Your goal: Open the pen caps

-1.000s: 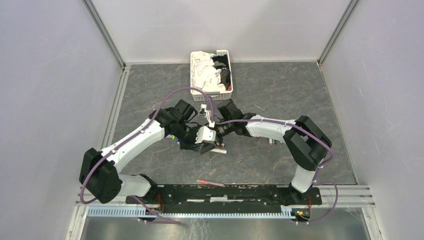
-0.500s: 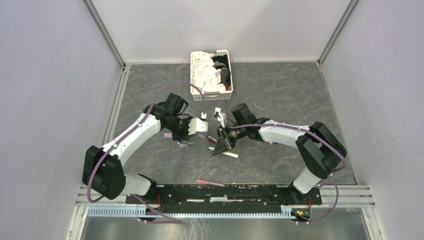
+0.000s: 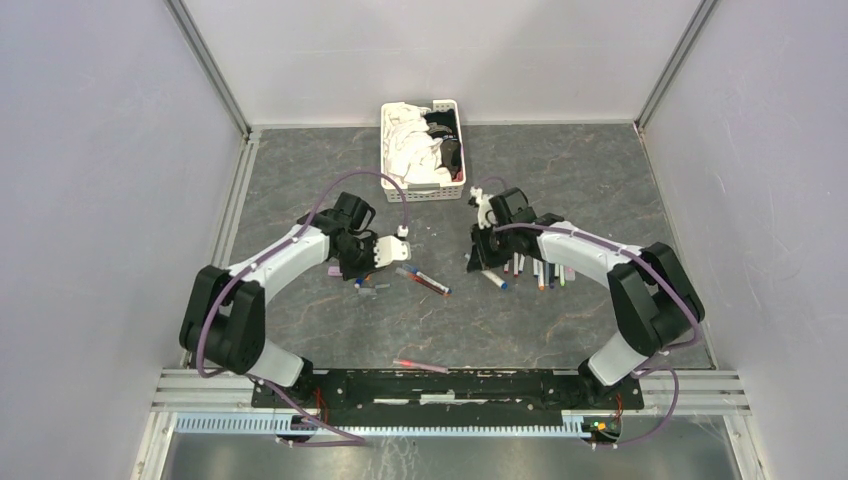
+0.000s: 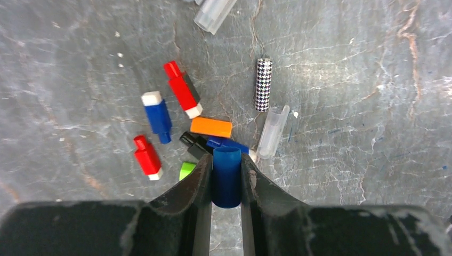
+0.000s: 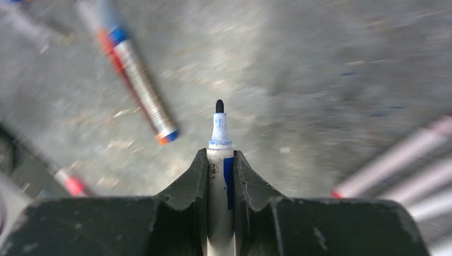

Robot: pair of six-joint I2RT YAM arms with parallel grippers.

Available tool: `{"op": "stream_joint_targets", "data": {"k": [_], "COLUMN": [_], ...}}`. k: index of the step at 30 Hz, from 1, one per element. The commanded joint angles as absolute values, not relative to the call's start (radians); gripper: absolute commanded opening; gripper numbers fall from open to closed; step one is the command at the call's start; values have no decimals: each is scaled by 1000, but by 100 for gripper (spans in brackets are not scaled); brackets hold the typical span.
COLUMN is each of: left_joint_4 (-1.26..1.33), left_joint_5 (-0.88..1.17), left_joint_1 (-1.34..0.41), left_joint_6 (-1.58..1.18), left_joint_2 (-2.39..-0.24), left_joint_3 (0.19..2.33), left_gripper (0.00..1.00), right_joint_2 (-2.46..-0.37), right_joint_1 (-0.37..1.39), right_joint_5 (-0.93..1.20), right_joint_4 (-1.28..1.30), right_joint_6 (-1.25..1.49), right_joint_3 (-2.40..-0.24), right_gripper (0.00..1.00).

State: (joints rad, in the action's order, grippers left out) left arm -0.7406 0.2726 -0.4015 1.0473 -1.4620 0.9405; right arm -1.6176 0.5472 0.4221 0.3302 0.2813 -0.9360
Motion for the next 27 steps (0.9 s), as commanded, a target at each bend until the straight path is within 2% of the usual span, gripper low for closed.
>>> {"op": "stream_joint_targets", "data": {"k": [1,5,9,11,12,17,27], "left_joint_4": [-629,-612,-636,-655,-667,-754,-827], "left_joint_5": [227,223,235,244,249,261,252], "left_joint_1": [-405,-405,-405,-404,-404,-403,-387], "left_joint_6": [955,924,903,893,886,823,754], "left_joint_2": [-1507,-1508,-1479,-1453,-1438,-1376,-1246], "left_joint_3": [915,918,947,962,980,1093,1256], "left_gripper": [10,29,55,88,98,100,100], "right_joint_2": [-1570,-1605,-1670,-1695,-1709,-1776,-1785], "right_joint_1": [537,538,539,540,541,542,543], "right_joint_5": [-22,-115,-164,-187,-196,-250,-300], "right_joint_4": [344,289,261,254,253,278,284], "right_joint_6": [301,357,407,427,432,427,394], "right_joint_3": [-991,-1003,-1040,-1054,-1064,-1105,-1035], "right_gripper": [0,0,1,3,3,6,26]}}
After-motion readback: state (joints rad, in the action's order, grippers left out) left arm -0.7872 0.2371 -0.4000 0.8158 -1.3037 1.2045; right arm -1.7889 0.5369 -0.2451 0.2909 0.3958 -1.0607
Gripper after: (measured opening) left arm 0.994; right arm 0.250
